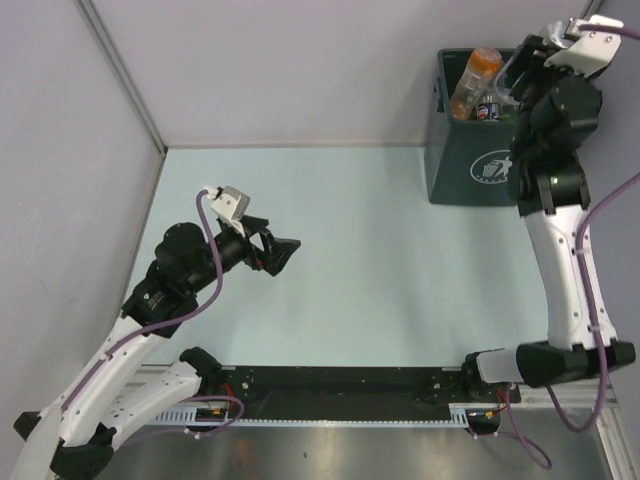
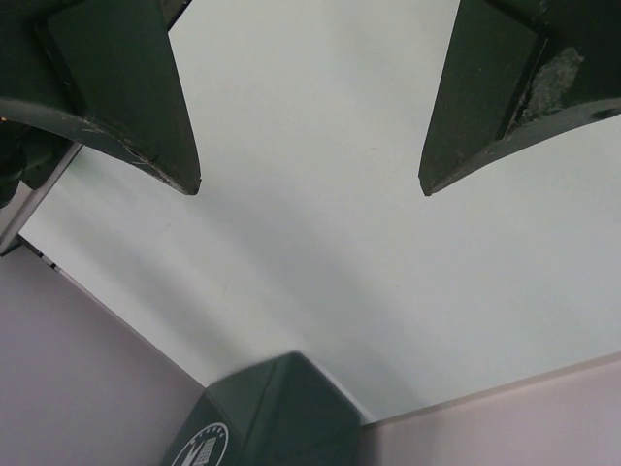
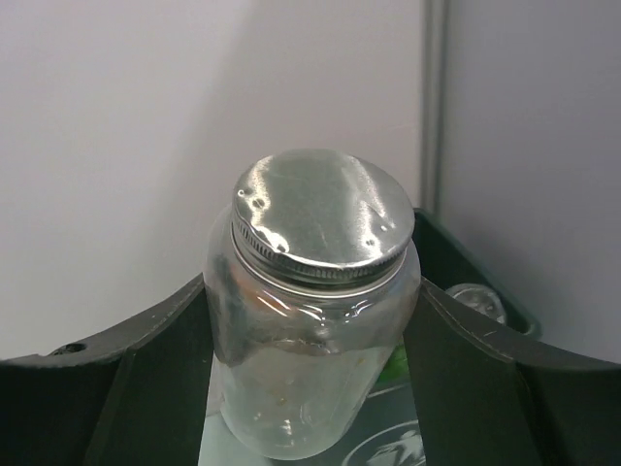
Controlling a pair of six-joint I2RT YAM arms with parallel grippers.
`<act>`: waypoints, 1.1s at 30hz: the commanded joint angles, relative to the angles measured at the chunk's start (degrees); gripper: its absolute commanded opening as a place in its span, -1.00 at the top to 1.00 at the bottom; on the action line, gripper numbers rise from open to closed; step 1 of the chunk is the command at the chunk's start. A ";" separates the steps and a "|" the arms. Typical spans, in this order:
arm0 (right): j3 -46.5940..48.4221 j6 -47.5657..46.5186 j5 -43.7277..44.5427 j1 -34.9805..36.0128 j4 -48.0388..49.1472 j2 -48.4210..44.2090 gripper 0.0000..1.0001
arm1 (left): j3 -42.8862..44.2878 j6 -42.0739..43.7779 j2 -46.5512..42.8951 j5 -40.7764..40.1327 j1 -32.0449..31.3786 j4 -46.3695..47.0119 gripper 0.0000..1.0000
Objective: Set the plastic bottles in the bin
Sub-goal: Place the plastic bottle in the trash bin.
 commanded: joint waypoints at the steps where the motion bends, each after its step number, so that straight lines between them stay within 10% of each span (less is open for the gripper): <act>1: 8.72 4.37 -7.64 -11.39 -2.96 8.58 0.38 | -0.78 0.26 0.65 -1.21 -0.17 0.75 -0.99; 13: 13.39 9.39 -14.16 -22.22 2.05 22.04 0.12 | -0.79 0.70 2.66 -2.18 -0.17 0.66 -1.00; 17: 17.96 8.95 -13.90 -22.66 0.39 27.92 -0.99 | -0.61 0.70 3.37 -2.27 -0.17 0.57 -1.00; 33: 11.48 15.54 -20.92 -23.01 -11.74 9.95 -0.99 | 1.59 -3.34 2.58 -13.59 -0.17 -3.46 -0.99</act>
